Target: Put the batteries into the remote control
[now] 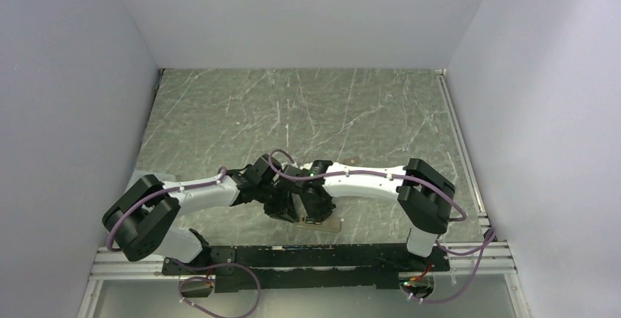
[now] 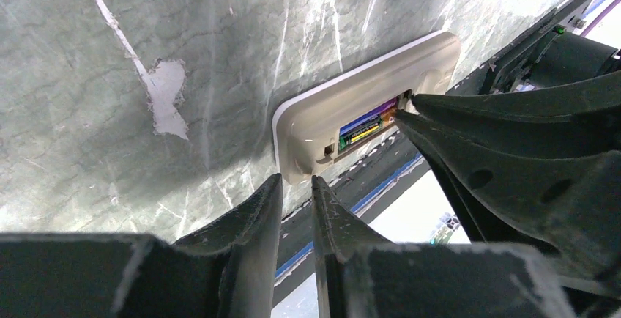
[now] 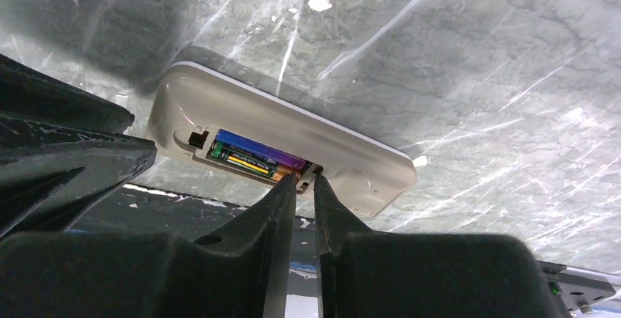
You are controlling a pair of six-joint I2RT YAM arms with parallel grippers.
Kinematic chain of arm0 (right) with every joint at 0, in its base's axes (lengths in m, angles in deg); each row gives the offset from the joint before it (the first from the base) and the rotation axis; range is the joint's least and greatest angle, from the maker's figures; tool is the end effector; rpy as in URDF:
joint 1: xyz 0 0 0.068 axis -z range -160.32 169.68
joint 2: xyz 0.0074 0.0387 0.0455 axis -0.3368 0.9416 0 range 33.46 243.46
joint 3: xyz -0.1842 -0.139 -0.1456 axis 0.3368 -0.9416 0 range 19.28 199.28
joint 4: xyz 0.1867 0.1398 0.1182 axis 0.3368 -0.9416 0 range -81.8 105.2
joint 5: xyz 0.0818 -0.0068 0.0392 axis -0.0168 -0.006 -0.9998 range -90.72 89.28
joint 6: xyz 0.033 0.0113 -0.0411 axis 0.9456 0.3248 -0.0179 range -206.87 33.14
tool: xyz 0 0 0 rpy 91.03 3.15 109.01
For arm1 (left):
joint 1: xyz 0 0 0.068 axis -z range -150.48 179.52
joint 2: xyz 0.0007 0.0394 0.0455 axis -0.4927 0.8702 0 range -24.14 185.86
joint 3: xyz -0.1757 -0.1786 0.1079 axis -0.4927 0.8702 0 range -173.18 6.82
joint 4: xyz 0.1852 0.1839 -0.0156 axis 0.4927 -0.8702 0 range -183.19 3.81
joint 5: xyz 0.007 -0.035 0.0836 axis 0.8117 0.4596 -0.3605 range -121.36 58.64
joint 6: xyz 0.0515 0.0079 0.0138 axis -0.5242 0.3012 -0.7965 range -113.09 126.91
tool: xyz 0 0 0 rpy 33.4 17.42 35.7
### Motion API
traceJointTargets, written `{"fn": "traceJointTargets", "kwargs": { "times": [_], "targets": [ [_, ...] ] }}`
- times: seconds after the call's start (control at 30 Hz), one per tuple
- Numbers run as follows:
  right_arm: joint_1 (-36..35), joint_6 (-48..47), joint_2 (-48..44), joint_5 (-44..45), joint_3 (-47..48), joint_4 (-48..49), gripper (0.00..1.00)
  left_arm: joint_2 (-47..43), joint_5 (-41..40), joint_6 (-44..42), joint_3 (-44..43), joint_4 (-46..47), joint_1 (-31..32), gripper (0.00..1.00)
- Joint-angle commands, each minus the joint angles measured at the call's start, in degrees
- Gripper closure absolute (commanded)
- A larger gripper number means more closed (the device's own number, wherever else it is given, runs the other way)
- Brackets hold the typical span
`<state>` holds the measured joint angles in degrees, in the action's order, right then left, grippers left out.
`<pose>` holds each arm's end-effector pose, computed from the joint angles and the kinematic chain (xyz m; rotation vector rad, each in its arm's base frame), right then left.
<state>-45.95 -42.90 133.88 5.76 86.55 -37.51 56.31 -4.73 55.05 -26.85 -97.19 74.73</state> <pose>0.1332 0.2840 0.1803 -0.5593 2.9551 -0.0096 0.1607 -0.1846 0.1469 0.1238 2.8965 -1.0774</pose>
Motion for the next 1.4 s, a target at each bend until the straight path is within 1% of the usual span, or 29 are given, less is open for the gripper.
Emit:
{"fn": "traceJointTargets", "kwargs": {
  "times": [0.0, 0.13, 0.4, 0.57, 0.73, 0.87, 0.9, 0.97, 1.07, 1.13, 1.3, 1.37],
  "targets": [
    [-0.1, 0.3, -3.5, 2.7, 2.6, -1.3, 0.82, -2.0, -1.2, -1.4, -1.3, -0.8, 0.3, 0.73],
    [0.0, 0.1, -5.5, 3.7, 3.2, -1.2, 0.81, -2.4, -1.6, -1.4, -1.6, -1.6, 0.3, 0.73],
    [1.4, -0.9, -10.8, 9.8, 3.1, -2.4, 0.79, -3.0, -2.4, -2.0, -3.4, -3.6, 0.3, 0.72],
    [2.5, -1.3, -13.5, 15.0, 2.4, -3.3, 0.78, -4.1, -3.6, -2.3, -4.2, -5.5, 0.3, 0.69],
    [5.1, -2.0, -16.4, 16.9, -0.1, -2.5, 0.77, -6.1, -5.7, -2.3, -5.0, -7.9, 0.3, 0.62],
    [7.8, -3.4, -18.7, 16.6, -2.6, -0.5, 0.75, -8.0, -7.9, -2.6, -5.9, -10.4, 0.3, 0.53],
    [8.3, -4.1, -19.3, 16.4, -3.2, 0.2, 0.72, -8.4, -8.4, -2.7, -6.2, -11.0, 0.3, 0.51],
    [9.3, -4.9, -20.5, 16.8, -4.2, 1.4, 0.63, -9.2, -9.6, -3.0, -6.8, -12.4, 0.3, 0.47],
    [11.1, -6.3, -22.3, 17.1, -5.5, 3.4, 0.52, -10.4, -11.5, -3.4, -7.6, -14.7, 0.3, 0.40],
    [12.5, -7.5, -23.3, 16.8, -6.3, 4.8, 0.49, -11.2, -12.7, -3.6, -8.2, -15.9, 0.3, 0.35],
    [16.3, -10.6, -24.3, 15.4, -7.6, 7.3, 0.45, -13.4, -15.6, -4.3, -9.4, -18.7, 0.2, 0.23],
    [17.7, -11.7, -24.6, 15.1, -7.7, 8.4, 0.40, -14.4, -16.8, -4.7, -9.9, -20.1, 0.1, 0.19]
  ]
}}
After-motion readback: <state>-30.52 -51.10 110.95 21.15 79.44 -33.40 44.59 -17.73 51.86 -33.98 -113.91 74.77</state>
